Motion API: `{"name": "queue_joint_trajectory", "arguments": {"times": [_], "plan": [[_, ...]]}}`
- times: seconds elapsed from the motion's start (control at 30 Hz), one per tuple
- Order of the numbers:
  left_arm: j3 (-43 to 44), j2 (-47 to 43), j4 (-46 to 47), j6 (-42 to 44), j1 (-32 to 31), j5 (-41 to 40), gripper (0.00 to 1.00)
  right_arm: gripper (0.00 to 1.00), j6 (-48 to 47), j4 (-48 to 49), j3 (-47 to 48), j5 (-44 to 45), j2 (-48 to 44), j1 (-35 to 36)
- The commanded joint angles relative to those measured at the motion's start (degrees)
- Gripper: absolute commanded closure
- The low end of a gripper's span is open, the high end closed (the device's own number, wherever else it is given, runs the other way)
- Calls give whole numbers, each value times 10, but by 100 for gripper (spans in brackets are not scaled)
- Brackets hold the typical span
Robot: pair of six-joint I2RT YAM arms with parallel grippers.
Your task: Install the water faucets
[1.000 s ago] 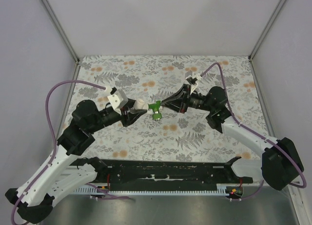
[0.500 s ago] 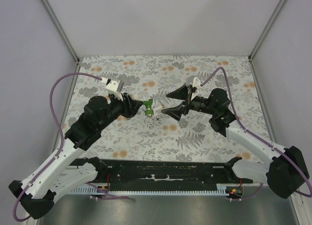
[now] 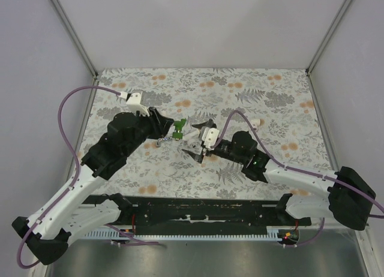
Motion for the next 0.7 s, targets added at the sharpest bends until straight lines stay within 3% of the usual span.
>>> {"name": "queue_joint_trajectory", "arguments": {"times": [0.0,0.23,0.5,0.67], "plan": [[35,-3,23,-34,0,-18,98,2,-98,97,-1,130,32,44],[36,-2,21,-54,0,-16,98,2,-182,258,-13,233,116,106],[38,-1,23,-71,0,-4,98,2,-328,523,18,398,280,164],[40,-4,21,-73,0,4,98,2,-345,523,54,455,313,170]]}}
